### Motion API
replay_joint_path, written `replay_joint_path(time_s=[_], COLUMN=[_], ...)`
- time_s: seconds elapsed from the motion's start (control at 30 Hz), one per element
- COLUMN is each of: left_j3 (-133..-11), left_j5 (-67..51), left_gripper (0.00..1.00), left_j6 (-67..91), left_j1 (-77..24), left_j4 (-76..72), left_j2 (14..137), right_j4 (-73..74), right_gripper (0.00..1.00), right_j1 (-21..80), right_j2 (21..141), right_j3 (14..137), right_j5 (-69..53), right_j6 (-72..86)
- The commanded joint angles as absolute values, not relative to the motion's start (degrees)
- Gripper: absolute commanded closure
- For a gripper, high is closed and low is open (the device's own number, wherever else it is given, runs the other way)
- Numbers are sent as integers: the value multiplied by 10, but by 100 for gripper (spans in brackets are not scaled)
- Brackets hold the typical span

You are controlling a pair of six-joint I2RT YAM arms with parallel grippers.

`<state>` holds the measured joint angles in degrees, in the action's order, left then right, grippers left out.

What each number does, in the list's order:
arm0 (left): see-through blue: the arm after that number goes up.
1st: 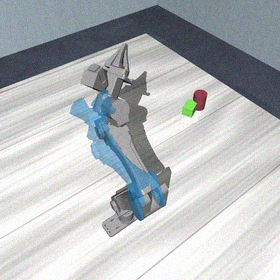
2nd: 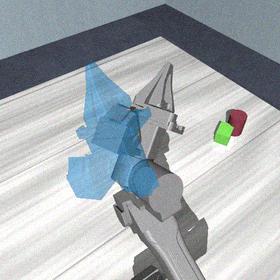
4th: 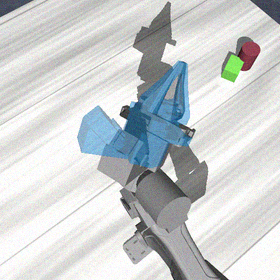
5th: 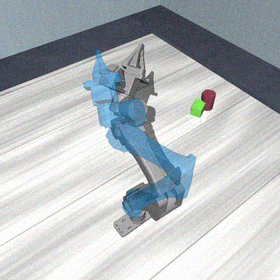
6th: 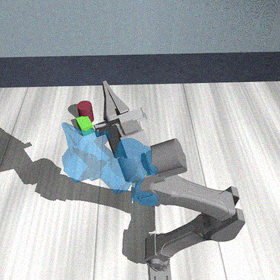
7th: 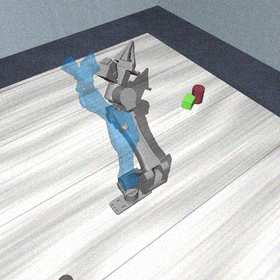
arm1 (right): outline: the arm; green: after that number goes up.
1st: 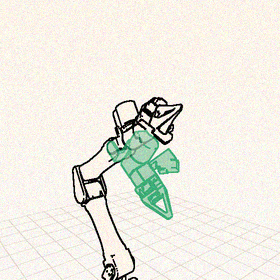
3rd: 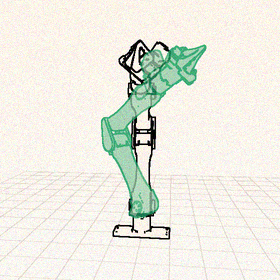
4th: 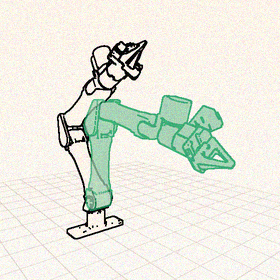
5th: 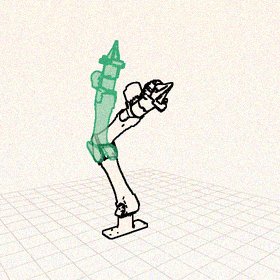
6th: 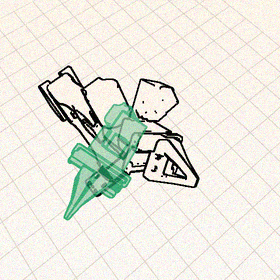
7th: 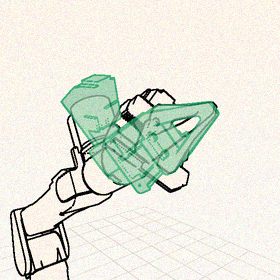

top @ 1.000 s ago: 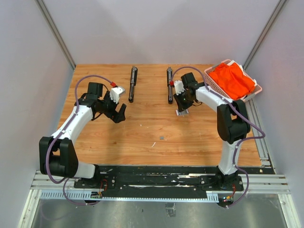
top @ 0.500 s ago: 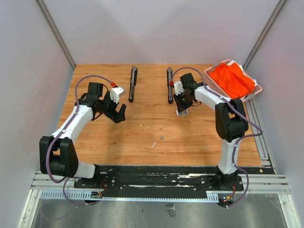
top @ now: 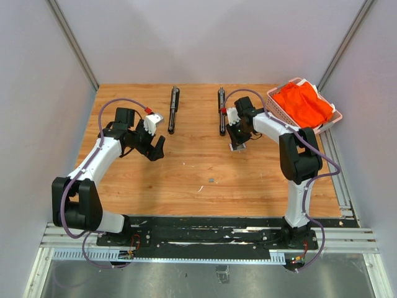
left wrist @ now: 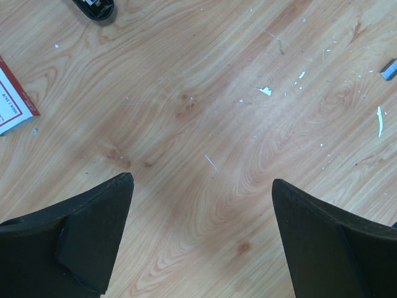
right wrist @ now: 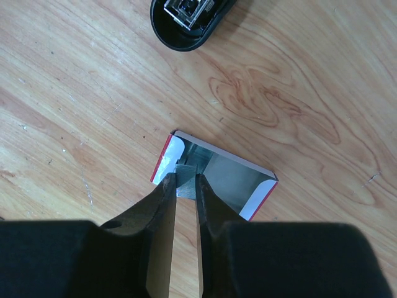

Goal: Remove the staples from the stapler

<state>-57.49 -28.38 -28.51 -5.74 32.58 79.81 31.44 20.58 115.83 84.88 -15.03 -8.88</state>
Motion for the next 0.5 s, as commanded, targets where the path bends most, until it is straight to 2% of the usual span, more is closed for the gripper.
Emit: replay_joint_path(time_s=[0.0,0.47], left_j3=[-575,-576], left_j5=[-297,-297], left_gripper=[2,2], left_j6=[-293,-293], left_j1=[-52,-52], left_j4=[316,316], left_j2=[802,804], right_j4=[323,309], right_gripper=[83,83], right_j1=[202,202], right_j2=[1162,1152], right_j3=[866,858], right_j5=[-160,-152], right_j6=[-79,-61])
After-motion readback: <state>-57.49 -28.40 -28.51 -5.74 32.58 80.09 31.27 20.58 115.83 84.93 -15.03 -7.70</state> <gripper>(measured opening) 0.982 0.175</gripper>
